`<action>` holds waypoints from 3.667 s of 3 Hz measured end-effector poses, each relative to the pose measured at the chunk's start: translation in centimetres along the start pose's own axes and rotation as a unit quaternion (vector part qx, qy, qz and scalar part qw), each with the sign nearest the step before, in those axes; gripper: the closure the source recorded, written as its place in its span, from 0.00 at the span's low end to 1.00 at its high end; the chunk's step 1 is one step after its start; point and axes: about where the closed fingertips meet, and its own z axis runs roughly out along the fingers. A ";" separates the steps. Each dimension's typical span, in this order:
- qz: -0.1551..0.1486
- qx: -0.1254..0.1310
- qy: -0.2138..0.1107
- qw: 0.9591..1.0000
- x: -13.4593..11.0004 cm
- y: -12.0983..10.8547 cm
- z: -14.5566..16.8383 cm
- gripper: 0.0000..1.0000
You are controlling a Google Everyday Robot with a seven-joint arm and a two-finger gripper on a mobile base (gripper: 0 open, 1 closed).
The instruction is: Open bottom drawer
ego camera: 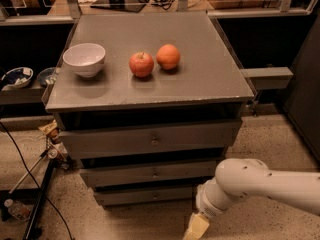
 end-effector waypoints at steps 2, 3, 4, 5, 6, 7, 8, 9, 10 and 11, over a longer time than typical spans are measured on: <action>0.040 -0.051 0.021 0.998 3.7 0.7 6.3 0.00; 0.043 -0.043 0.020 0.998 3.8 0.9 6.3 0.00; 0.064 -0.013 0.002 0.998 3.5 0.4 7.0 0.00; 0.082 -0.005 -0.030 0.996 2.3 -0.6 8.2 0.00; 0.083 -0.007 -0.030 0.996 2.3 -0.7 8.3 0.00; 0.087 -0.020 -0.040 0.995 2.7 -1.1 9.9 0.00; 0.076 -0.026 -0.082 0.993 0.1 -3.4 13.7 0.00; 0.076 -0.027 -0.082 0.993 0.1 -3.4 13.8 0.00; 0.074 -0.026 -0.097 0.992 -0.3 -4.4 14.8 0.00; 0.071 -0.015 -0.127 0.989 -2.9 -7.2 16.9 0.00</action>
Offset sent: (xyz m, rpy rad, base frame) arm -0.0094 -0.0054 -0.0465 -0.0019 0.0852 -0.0233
